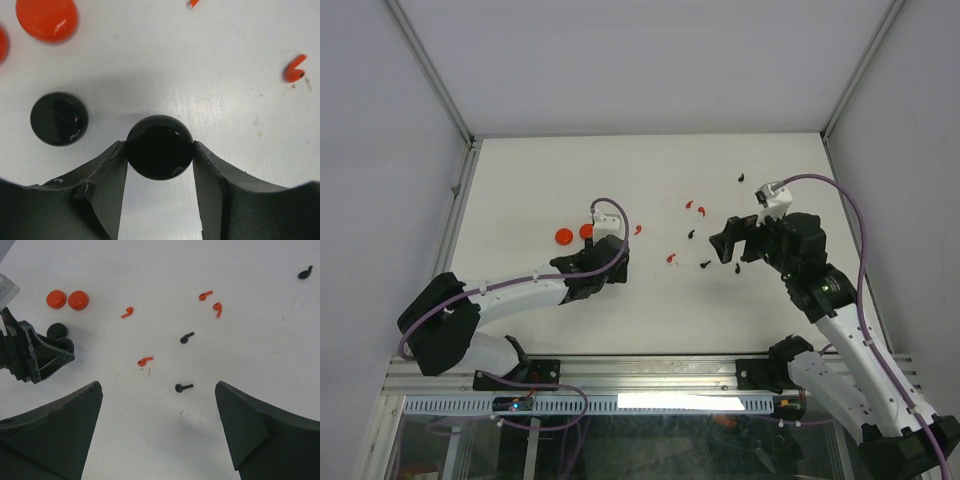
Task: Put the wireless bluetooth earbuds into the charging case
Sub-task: Pick up the charging case at the center of the board, then open the charging case, then pick up the earbud from the center of the board.
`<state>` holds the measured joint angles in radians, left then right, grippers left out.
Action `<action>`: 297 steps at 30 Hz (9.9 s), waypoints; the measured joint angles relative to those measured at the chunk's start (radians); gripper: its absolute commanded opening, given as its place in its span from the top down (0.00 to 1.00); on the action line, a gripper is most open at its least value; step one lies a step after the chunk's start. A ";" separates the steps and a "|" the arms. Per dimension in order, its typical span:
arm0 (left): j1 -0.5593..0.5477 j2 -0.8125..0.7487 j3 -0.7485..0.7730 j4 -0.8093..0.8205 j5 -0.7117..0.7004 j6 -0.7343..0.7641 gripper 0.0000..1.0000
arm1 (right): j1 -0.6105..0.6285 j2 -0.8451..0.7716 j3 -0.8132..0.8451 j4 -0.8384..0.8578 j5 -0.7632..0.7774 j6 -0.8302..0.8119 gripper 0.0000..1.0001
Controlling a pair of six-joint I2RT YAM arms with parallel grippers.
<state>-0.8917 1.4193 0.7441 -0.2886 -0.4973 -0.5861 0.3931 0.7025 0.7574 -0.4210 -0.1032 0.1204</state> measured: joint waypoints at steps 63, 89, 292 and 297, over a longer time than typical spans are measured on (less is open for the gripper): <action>-0.073 -0.243 -0.381 1.068 0.475 0.873 0.39 | 0.280 0.562 0.177 0.185 -0.381 0.144 0.92; 0.291 -0.254 -0.355 1.082 1.364 0.457 0.46 | 0.290 0.521 0.253 0.040 -0.639 -0.270 0.94; 0.252 -0.326 -0.637 1.292 0.839 0.421 1.00 | 0.345 0.444 0.264 -0.071 0.049 -0.068 0.01; 0.259 -0.318 -0.652 1.328 0.819 0.422 1.00 | 0.243 0.502 0.214 -0.092 0.070 -0.030 0.03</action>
<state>-0.6331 1.1015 0.0917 1.0393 0.3222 -0.1646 0.6357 1.2045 0.9710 -0.5133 -0.0330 0.0906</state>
